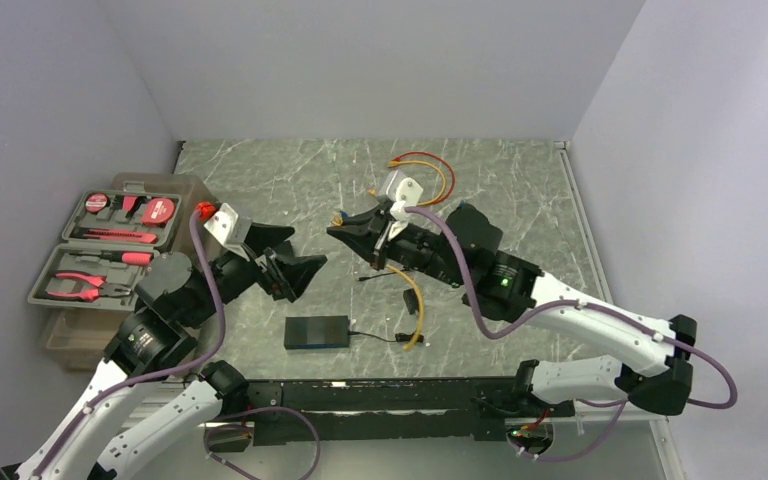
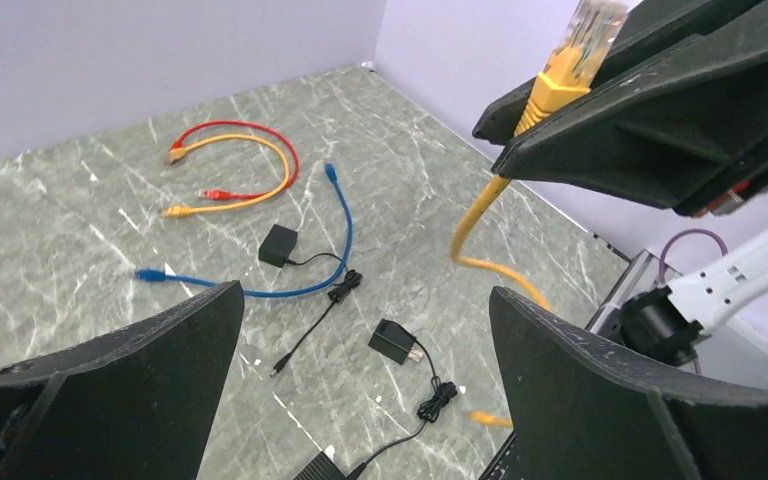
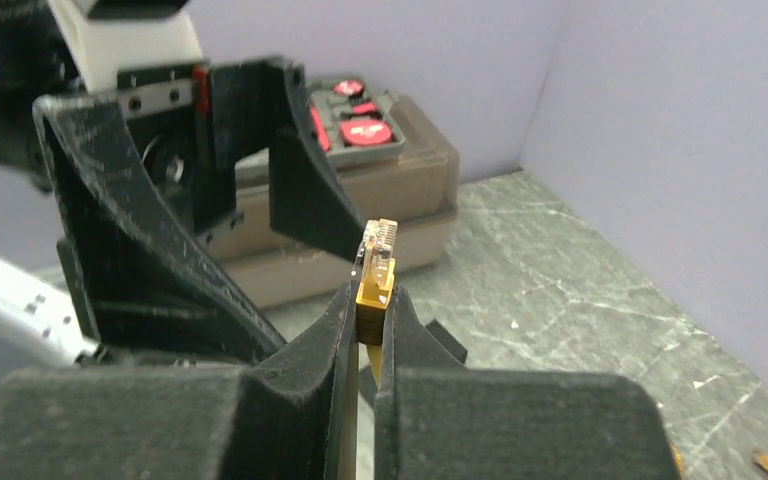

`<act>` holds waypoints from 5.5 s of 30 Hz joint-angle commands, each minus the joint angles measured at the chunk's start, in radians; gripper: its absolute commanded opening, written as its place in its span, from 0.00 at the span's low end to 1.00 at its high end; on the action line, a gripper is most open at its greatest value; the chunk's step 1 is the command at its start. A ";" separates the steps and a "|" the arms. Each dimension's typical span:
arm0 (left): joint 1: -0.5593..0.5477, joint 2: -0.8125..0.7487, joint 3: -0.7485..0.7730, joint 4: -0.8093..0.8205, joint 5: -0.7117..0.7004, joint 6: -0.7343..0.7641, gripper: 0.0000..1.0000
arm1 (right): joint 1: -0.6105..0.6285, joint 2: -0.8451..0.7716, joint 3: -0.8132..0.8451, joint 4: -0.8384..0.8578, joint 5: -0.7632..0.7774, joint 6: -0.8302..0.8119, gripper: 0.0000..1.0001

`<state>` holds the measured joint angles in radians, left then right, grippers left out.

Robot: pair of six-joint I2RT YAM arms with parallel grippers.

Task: Insert the plug into the switch port
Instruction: Pick up the connector from the center of the board.

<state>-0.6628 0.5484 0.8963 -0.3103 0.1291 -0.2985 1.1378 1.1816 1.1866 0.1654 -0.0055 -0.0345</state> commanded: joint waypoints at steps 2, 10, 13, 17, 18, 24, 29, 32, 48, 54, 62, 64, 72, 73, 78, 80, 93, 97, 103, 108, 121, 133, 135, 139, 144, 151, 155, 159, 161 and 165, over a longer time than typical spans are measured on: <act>-0.003 0.051 0.104 -0.053 0.168 0.118 0.99 | -0.028 -0.042 0.126 -0.424 -0.150 -0.108 0.00; -0.003 0.118 0.206 -0.183 0.458 0.206 0.99 | -0.103 0.005 0.311 -0.852 -0.369 -0.167 0.00; -0.003 0.133 0.222 -0.222 0.513 0.226 0.99 | -0.105 0.008 0.311 -0.915 -0.445 -0.185 0.00; -0.002 0.151 0.235 -0.266 0.598 0.251 0.99 | -0.105 0.021 0.279 -0.948 -0.525 -0.194 0.00; -0.002 0.156 0.235 -0.275 0.623 0.257 0.98 | -0.106 0.022 0.266 -0.945 -0.550 -0.193 0.00; -0.003 0.165 0.206 -0.297 0.769 0.283 0.93 | -0.105 0.042 0.213 -0.931 -0.706 -0.205 0.00; -0.002 0.161 0.180 -0.278 0.843 0.274 0.88 | -0.105 0.060 0.198 -0.906 -0.767 -0.202 0.00; -0.003 0.162 0.161 -0.258 0.864 0.263 0.84 | -0.106 0.067 0.199 -0.884 -0.791 -0.198 0.00; -0.002 0.214 0.161 -0.261 0.829 0.229 0.59 | -0.105 0.118 0.241 -0.833 -0.765 -0.163 0.00; -0.002 0.238 0.164 -0.272 0.772 0.223 0.52 | -0.106 0.124 0.249 -0.823 -0.752 -0.150 0.00; -0.002 0.245 0.168 -0.273 0.755 0.225 0.48 | -0.105 0.138 0.257 -0.823 -0.743 -0.148 0.00; -0.003 0.245 0.169 -0.276 0.752 0.226 0.46 | -0.105 0.139 0.255 -0.823 -0.743 -0.148 0.00; -0.003 0.240 0.168 -0.288 0.740 0.231 0.43 | -0.105 0.142 0.246 -0.833 -0.728 -0.146 0.00; -0.003 0.241 0.168 -0.288 0.738 0.231 0.42 | -0.105 0.141 0.245 -0.833 -0.728 -0.144 0.00; -0.003 0.240 0.171 -0.288 0.730 0.231 0.37 | -0.105 0.142 0.240 -0.835 -0.728 -0.143 0.00; -0.003 0.238 0.170 -0.288 0.722 0.231 0.35 | -0.105 0.142 0.237 -0.838 -0.728 -0.143 0.00; -0.003 0.229 0.162 -0.283 0.692 0.224 0.24 | -0.104 0.157 0.231 -0.840 -0.726 -0.137 0.00; -0.002 0.229 0.160 -0.276 0.694 0.222 0.26 | -0.105 0.168 0.238 -0.841 -0.724 -0.135 0.00; -0.003 0.230 0.159 -0.276 0.698 0.225 0.13 | -0.105 0.168 0.237 -0.831 -0.716 -0.128 0.00; -0.002 0.232 0.152 -0.278 0.712 0.229 0.00 | -0.105 0.161 0.234 -0.822 -0.704 -0.121 0.00; -0.003 0.206 0.126 -0.235 0.623 0.155 0.00 | -0.104 0.110 0.201 -0.779 -0.589 -0.099 0.30; 0.004 0.218 0.050 -0.173 0.391 -0.093 0.00 | -0.105 -0.162 -0.022 -0.626 -0.310 -0.151 0.64; 0.021 0.219 0.043 -0.161 0.361 -0.123 0.00 | -0.104 -0.189 -0.064 -0.572 -0.263 -0.165 0.64; 0.093 0.203 0.017 -0.111 0.370 -0.203 0.00 | -0.101 -0.218 -0.150 -0.455 -0.192 -0.191 0.64; 0.135 0.168 -0.054 -0.037 0.383 -0.315 0.00 | -0.085 -0.236 -0.273 -0.284 -0.167 -0.251 0.63; 0.143 0.095 -0.134 0.008 0.363 -0.423 0.00 | -0.070 -0.246 -0.397 -0.052 -0.246 -0.342 0.62; 0.144 0.064 -0.192 0.056 0.371 -0.489 0.00 | -0.064 -0.212 -0.403 0.007 -0.264 -0.348 0.60; 0.145 0.044 -0.234 0.085 0.367 -0.522 0.00 | -0.054 -0.178 -0.397 0.039 -0.277 -0.343 0.56; 0.145 0.037 -0.246 0.087 0.360 -0.533 0.00 | -0.046 -0.168 -0.398 0.052 -0.286 -0.342 0.54; 0.145 0.018 -0.275 0.110 0.346 -0.573 0.00 | -0.023 -0.145 -0.393 0.048 -0.283 -0.350 0.50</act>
<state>-0.5228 0.5926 0.6346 -0.2852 0.4953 -0.8093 1.0924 1.0233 0.7803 0.1429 -0.2668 -0.3649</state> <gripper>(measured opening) 0.025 0.522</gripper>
